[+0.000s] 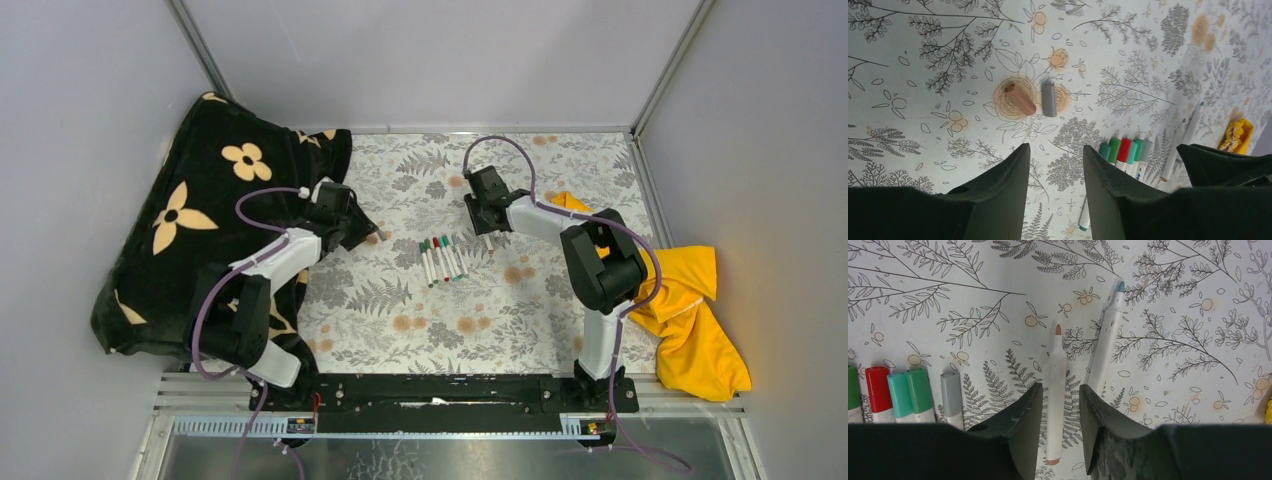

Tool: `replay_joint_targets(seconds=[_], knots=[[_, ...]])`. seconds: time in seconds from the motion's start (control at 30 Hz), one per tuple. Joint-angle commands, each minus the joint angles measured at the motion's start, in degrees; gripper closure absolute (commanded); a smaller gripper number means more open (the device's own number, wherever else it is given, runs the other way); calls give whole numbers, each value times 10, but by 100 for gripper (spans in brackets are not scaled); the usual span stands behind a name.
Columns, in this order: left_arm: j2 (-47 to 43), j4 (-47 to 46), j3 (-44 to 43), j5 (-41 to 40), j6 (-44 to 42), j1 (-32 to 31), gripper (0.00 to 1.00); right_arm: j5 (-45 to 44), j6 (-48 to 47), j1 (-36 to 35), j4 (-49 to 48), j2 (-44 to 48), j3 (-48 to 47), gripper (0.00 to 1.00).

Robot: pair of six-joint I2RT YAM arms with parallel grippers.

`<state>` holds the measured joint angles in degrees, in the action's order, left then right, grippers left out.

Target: Open the pen caps

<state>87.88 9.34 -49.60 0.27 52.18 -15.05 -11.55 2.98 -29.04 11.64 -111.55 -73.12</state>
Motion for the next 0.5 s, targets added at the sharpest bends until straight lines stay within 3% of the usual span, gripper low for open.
replay_joint_targets(seconds=[0.0, 0.3, 0.47], knots=[[-33, 2, 5, -22, 4, -8, 50, -22, -6, 3, 10, 33, -18, 59], [-59, -1, 1, -27, -1, -39, 49, 2, -2, -34, 51, 124, 24, 58], [-58, -5, 1, -25, 0, -51, 36, 27, 25, -64, 54, 133, 57, 58]])
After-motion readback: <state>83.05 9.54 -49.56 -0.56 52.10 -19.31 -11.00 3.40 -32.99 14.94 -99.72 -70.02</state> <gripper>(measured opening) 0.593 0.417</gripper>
